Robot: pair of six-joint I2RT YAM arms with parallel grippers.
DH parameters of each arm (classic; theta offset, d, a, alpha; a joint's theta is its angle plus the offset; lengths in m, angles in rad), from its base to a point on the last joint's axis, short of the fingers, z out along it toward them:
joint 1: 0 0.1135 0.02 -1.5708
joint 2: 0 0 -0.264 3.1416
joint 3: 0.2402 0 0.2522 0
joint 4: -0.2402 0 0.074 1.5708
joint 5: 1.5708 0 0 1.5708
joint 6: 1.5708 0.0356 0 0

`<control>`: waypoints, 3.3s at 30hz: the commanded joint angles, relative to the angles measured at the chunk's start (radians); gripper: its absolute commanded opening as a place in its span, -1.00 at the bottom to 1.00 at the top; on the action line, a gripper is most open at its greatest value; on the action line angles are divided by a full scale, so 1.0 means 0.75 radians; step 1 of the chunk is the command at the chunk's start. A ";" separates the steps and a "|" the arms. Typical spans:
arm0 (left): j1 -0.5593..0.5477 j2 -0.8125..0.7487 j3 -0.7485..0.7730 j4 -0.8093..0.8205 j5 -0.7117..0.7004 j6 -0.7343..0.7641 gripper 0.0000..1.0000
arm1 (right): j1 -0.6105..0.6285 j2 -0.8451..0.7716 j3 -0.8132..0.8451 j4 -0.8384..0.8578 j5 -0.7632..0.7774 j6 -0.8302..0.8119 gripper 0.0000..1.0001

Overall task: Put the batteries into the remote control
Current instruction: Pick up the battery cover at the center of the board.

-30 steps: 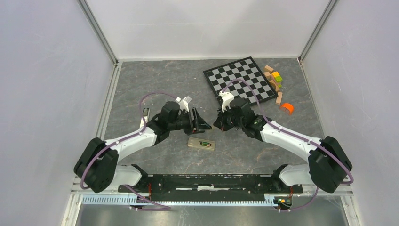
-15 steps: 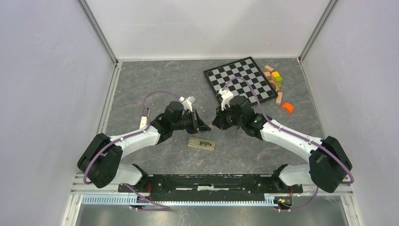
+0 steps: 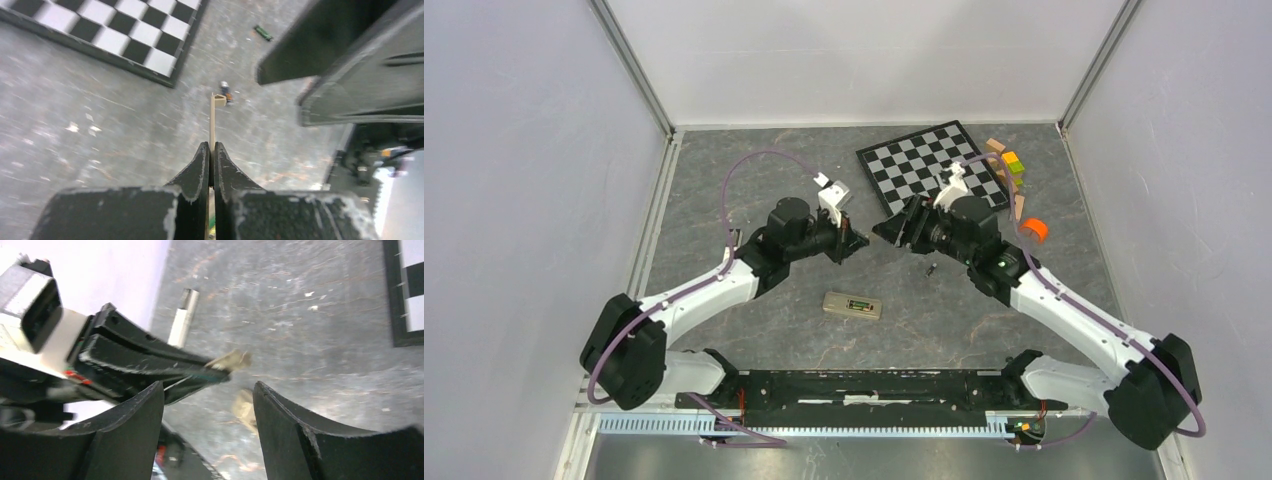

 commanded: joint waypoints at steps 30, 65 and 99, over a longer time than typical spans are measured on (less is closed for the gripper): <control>-0.137 -0.171 -0.104 0.508 -0.052 1.921 -0.94 | -0.038 -0.059 -0.167 0.459 0.008 1.083 -0.26; -0.129 -0.391 0.164 -0.089 -0.278 -0.188 0.99 | -0.076 -0.136 -0.268 0.863 0.161 0.777 -1.00; 0.101 -0.167 0.204 0.210 0.259 -1.300 -0.40 | -0.076 -0.118 -0.350 1.118 -0.181 0.938 -1.00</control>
